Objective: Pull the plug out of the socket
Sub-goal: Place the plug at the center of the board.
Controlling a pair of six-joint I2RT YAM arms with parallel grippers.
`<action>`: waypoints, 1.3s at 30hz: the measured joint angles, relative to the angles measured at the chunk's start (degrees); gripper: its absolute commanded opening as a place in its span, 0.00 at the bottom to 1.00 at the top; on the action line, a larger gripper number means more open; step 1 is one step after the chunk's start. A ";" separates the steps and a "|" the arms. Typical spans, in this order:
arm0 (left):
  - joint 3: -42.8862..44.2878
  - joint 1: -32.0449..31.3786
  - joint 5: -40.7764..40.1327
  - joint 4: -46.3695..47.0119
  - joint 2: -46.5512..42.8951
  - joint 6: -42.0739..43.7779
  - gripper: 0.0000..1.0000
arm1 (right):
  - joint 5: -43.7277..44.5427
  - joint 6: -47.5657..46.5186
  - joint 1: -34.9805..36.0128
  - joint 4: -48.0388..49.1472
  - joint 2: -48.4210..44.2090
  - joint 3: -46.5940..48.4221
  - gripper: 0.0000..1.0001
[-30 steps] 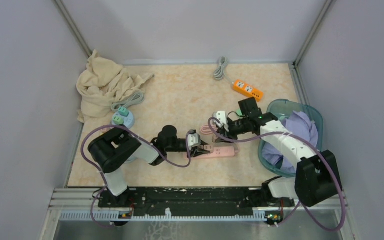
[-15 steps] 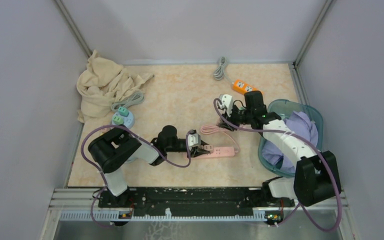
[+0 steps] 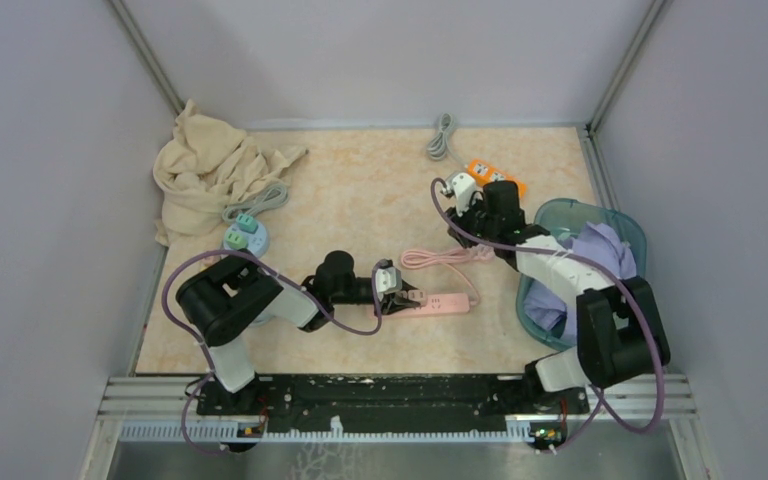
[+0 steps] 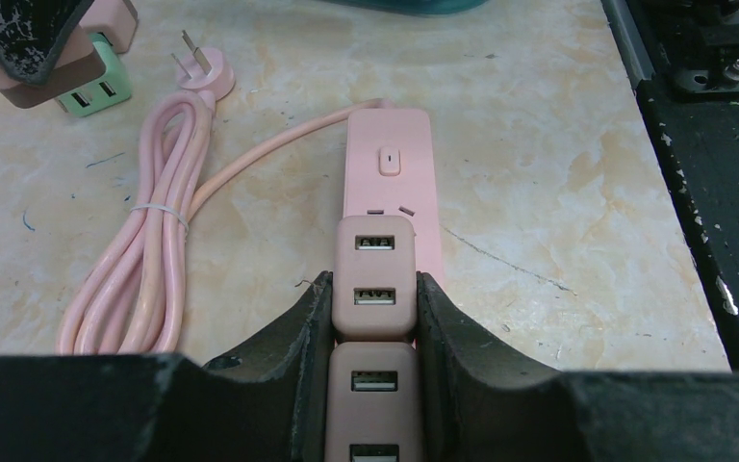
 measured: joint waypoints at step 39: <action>-0.07 -0.04 0.02 0.11 0.00 0.00 0.00 | 15.13 5.73 0.00 0.35 6.62 3.89 0.58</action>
